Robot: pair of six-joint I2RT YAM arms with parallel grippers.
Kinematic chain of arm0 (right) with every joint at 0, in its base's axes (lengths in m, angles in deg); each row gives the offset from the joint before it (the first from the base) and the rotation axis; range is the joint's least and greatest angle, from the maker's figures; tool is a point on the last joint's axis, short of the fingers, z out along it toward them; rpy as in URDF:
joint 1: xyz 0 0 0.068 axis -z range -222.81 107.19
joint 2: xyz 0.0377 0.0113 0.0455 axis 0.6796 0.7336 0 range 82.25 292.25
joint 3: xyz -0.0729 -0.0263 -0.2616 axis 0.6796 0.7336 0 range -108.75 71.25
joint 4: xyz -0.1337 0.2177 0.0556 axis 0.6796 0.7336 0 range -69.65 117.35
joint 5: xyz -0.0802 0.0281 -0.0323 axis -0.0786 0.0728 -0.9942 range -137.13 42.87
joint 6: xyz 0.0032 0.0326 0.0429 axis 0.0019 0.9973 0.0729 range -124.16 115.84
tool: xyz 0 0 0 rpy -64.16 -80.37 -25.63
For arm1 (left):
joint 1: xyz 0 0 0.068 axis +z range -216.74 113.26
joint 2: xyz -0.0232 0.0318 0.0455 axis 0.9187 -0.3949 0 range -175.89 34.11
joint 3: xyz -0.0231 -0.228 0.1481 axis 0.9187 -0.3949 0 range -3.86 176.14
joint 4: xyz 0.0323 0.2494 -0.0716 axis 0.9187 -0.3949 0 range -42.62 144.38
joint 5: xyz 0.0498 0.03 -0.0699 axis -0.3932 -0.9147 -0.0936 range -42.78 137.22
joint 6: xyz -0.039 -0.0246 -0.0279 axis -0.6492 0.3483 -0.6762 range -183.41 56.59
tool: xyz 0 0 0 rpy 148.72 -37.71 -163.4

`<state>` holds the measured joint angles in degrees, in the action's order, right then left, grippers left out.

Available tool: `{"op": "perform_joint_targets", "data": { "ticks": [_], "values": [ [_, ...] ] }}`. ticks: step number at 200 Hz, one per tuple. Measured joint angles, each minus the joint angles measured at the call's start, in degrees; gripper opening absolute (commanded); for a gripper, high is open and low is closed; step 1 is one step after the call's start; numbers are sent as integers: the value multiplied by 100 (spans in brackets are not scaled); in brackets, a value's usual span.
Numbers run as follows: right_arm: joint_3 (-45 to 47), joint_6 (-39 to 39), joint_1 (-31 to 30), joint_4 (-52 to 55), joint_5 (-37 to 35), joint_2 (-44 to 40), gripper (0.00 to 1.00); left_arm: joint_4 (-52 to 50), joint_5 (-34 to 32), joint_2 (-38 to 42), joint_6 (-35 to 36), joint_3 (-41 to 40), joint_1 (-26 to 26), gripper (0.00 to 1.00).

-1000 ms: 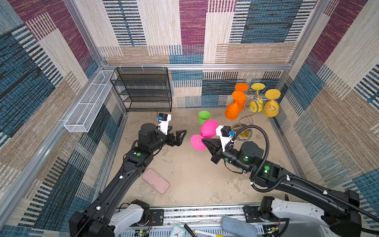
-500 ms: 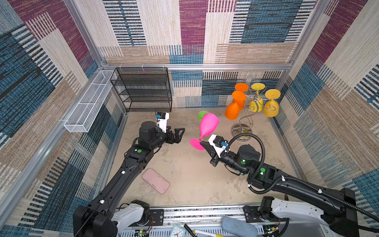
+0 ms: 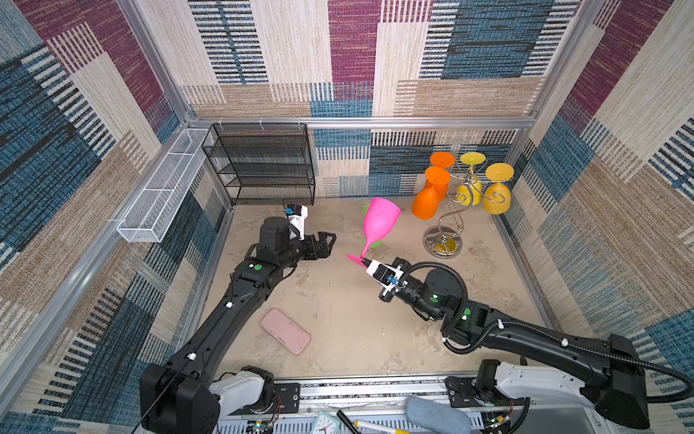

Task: Take the wine glass off the wine glass rack
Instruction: Pick up the wine glass from the wine glass rack.

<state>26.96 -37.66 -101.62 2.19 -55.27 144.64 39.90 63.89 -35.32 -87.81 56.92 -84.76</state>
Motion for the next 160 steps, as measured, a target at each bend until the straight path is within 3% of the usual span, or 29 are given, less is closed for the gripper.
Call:
{"op": "perform_joint_targets", "data": {
  "ticks": [70, 160],
  "values": [
    [269, -734, 0, -170, 9, -61, 0, -1174, 22, 149, -848, 710, 39, 85],
    [173, -1445, -192, -251, -151, 402, 0, -2487, 339, 173, -2490, 1263, 44, 63]
  ]
}}
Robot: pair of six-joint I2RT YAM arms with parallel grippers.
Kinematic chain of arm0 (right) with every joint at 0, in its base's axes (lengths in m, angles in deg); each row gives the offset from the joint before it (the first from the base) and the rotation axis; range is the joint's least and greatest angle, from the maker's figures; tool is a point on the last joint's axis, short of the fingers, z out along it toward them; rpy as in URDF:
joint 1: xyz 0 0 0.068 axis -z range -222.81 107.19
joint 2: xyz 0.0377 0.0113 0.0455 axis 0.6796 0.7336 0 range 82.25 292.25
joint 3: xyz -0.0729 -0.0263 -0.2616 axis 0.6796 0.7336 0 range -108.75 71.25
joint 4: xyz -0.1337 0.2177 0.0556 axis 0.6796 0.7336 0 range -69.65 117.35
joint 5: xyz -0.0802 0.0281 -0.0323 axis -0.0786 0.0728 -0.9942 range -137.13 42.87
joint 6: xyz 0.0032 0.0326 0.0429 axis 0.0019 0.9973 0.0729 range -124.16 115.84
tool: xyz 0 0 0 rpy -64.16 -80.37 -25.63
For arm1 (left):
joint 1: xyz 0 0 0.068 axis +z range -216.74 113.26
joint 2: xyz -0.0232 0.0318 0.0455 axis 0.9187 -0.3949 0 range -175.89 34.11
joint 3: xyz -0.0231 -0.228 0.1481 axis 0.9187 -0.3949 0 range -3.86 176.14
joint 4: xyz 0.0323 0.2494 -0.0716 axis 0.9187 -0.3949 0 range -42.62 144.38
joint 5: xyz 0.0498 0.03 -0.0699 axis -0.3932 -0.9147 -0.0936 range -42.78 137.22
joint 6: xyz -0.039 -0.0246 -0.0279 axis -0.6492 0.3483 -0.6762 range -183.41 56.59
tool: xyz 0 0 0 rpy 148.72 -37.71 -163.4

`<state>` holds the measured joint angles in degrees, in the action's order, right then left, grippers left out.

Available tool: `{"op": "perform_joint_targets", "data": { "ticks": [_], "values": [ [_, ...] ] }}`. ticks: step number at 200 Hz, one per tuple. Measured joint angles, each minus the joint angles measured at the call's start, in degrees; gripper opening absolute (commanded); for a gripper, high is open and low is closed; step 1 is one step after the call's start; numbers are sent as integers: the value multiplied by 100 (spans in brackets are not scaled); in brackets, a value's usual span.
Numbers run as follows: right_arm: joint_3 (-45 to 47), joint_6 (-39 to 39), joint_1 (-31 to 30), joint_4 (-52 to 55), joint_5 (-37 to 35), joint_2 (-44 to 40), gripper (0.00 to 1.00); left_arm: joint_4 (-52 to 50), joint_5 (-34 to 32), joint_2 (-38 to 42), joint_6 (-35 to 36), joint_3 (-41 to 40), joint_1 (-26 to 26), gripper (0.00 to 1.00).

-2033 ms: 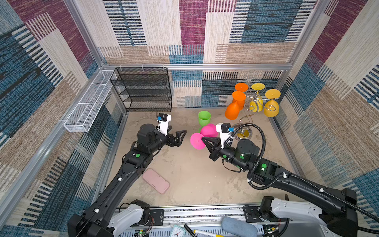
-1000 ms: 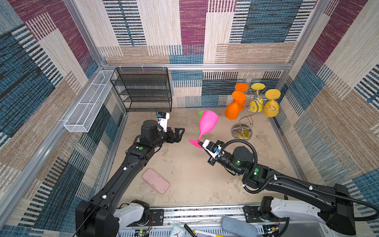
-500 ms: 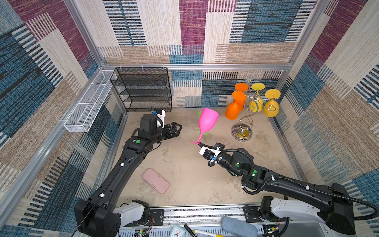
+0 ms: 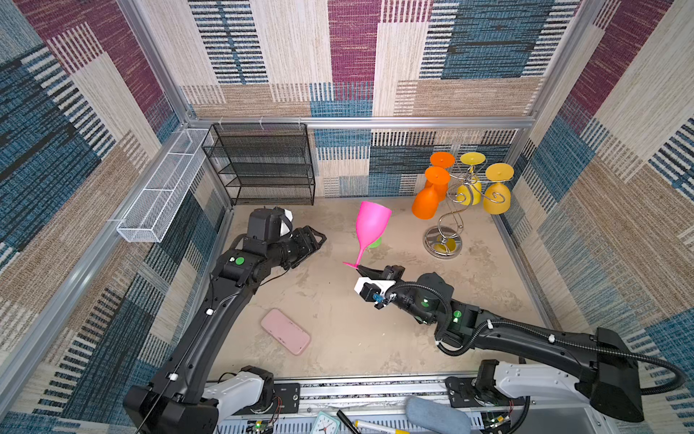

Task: Take the wine glass off the wine glass rack
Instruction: Pick up the wine glass from the wine glass rack.

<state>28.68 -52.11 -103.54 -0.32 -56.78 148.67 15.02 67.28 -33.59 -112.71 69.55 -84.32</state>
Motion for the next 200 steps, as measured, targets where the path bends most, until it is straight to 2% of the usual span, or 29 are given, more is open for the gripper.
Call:
{"op": "perform_joint_targets", "data": {
  "ticks": [41, 77, 112, 152, 200],
  "values": [
    [-48, -391, -92, -122, -210, 273, 0, -227, 553, -321, -920, -4, 7, 58],
    [-109, -684, -129, -352, -433, 487, 0, -315, 1145, -577, -1445, -15, 7, 55],
    [-109, -885, -186, -476, -546, 610, 0, 205, 1655, -522, -2098, -529, 22, 54],
    [-144, -1043, -221, -688, -702, 754, 0, 820, 1950, -422, -2885, -955, 48, 52],
    [-225, -1193, -225, -743, -704, 986, 0, 1047, 2103, -269, -3237, -1058, 48, 45]
  ]
}}
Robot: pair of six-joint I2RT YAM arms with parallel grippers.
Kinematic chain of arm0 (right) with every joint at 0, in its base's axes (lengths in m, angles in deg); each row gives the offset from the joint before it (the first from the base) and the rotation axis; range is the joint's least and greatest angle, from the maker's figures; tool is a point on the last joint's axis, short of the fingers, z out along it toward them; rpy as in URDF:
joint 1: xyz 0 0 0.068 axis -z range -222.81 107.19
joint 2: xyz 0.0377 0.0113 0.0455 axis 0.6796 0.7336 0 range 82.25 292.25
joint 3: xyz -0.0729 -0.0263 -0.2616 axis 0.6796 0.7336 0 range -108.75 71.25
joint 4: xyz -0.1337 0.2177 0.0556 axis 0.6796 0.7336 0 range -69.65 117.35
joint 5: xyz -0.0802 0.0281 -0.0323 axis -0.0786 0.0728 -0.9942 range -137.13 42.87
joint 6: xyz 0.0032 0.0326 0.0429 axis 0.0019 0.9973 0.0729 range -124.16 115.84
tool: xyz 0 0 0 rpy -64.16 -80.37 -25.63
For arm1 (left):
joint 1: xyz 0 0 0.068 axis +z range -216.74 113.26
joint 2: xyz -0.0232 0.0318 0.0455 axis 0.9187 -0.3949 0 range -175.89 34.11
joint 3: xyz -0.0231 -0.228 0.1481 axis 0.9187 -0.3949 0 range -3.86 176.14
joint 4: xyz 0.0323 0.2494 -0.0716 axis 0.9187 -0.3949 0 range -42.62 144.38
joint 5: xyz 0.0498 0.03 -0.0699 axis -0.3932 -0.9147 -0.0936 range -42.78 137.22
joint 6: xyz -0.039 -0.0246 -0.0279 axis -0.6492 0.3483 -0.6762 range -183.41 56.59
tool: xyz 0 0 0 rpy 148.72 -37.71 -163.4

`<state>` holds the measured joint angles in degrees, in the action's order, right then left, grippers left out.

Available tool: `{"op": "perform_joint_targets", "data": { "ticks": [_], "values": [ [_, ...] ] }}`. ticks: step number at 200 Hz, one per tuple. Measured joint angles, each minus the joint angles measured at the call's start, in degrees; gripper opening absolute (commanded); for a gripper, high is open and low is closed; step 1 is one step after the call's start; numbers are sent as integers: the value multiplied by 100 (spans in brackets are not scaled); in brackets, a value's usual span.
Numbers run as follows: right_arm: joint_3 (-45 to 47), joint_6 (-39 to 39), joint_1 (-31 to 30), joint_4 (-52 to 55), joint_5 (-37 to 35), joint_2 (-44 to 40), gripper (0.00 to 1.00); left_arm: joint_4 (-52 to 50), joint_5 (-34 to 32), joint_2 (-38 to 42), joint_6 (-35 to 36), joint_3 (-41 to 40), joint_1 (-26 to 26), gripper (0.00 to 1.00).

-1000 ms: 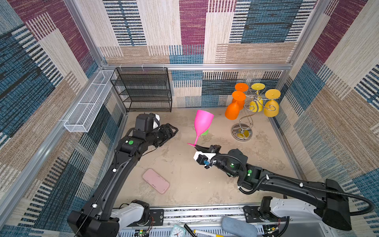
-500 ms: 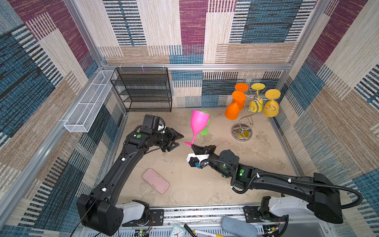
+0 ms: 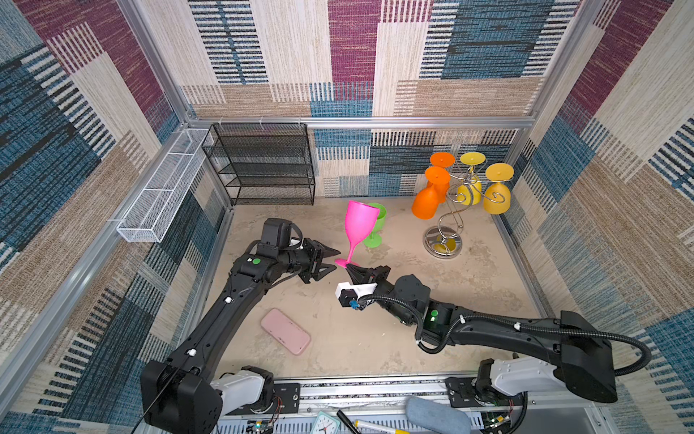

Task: Take the wine glass off the wine glass rack
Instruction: Pick up the wine glass from the wine glass rack.

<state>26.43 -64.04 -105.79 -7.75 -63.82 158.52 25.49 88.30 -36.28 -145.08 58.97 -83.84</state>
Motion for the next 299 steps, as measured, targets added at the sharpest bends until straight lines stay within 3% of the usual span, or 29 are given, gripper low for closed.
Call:
{"op": "perform_joint_targets", "data": {
  "ticks": [56, 110, 155, 188, 214, 299],
  "values": [
    [-153, -85, 0, -173, -2, 225, 0, 4, 44, 20, -85, -31, 0, 32],
    [-173, -181, -33, -70, -4, 295, 0, 382, 85, 101, -304, -254, 9, 0],
    [-205, -170, -61, -74, -57, 334, 0, 719, 61, 227, -535, -472, 11, 0],
    [-225, -164, -76, -68, -105, 361, 29, 927, 31, 295, -568, -597, 9, 0],
    [-227, -177, -103, -201, -177, 319, 43, 1021, -20, 378, -573, -748, 7, 0],
    [-334, 13, -330, -68, -352, -120, 61, 2013, -74, 494, -817, -1419, 133, 0]
  ]
}}
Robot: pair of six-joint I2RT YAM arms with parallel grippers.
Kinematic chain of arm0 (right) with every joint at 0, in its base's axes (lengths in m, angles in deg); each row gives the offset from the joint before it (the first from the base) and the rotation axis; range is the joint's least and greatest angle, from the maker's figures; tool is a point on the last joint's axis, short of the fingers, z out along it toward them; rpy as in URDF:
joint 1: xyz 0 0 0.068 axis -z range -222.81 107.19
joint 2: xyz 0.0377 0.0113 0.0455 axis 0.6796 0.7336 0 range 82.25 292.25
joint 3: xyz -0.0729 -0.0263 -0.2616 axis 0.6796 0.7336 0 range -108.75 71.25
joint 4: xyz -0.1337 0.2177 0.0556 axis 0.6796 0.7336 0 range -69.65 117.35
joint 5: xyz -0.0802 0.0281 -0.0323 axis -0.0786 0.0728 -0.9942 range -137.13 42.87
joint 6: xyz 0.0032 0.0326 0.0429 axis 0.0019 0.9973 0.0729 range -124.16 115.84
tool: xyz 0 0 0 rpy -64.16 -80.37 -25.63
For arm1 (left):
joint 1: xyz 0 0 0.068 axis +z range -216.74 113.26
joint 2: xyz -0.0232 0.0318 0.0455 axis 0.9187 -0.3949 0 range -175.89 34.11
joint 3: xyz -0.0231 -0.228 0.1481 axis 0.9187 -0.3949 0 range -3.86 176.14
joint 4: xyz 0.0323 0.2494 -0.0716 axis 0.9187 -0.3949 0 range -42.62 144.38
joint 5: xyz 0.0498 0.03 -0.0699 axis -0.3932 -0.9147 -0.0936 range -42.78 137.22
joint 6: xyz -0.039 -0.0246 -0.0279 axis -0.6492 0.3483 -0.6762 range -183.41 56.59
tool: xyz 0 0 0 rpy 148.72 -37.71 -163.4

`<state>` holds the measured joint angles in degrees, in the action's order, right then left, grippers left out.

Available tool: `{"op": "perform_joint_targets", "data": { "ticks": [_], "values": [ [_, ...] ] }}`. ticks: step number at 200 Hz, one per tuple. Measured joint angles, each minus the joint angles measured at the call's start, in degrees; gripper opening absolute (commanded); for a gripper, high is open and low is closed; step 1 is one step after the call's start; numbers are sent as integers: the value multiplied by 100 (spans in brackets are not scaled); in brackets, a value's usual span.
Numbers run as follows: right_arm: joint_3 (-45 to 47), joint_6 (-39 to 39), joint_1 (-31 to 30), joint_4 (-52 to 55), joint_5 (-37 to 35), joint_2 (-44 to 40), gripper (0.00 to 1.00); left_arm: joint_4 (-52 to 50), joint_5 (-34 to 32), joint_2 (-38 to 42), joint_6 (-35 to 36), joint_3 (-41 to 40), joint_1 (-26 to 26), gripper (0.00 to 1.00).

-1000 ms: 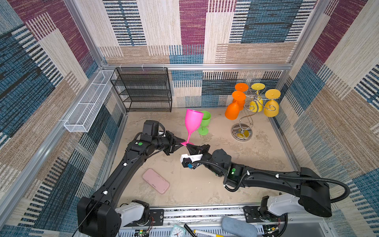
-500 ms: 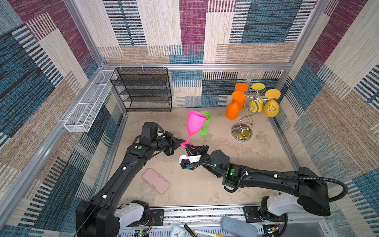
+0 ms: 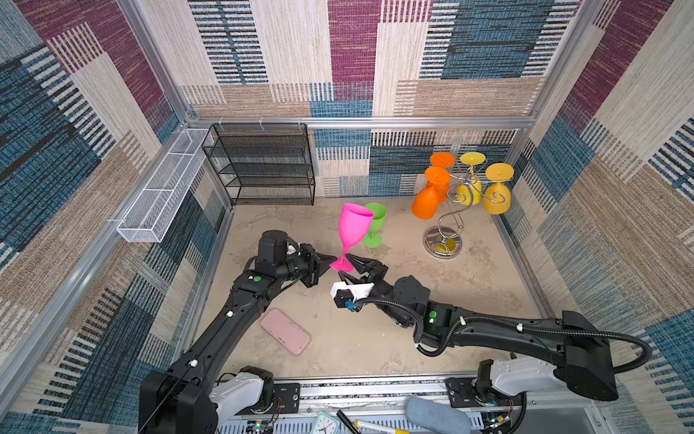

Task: Take the wine glass off the wine glass rack
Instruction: Pick up the wine glass from the wine glass rack.

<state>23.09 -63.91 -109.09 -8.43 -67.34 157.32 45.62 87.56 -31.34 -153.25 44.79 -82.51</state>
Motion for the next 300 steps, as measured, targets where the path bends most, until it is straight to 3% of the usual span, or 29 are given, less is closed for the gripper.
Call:
{"op": "perform_joint_targets", "data": {
  "ticks": [40, 117, 160, 223, 300],
  "values": [
    [-334, 459, -155, 354, -15, -146, 62, 542, -59, -28, -170, -345, 90, 0],
    [-1915, 2413, -188, 2035, -96, 22, 64, 1388, -28, -247, -103, -765, 232, 0],
    [-3289, 3681, 317, 3215, -9, 481, 57, 2105, 92, -387, 7, -1045, 308, 0],
    [-5348, 5523, 1213, 5237, 925, 1152, 53, 3093, 337, -640, 52, -1281, 402, 0],
    [-6977, 6398, 1447, 7156, 1864, 1985, 50, 4151, 509, -1010, 304, -1394, 474, 0]
  ]
}}
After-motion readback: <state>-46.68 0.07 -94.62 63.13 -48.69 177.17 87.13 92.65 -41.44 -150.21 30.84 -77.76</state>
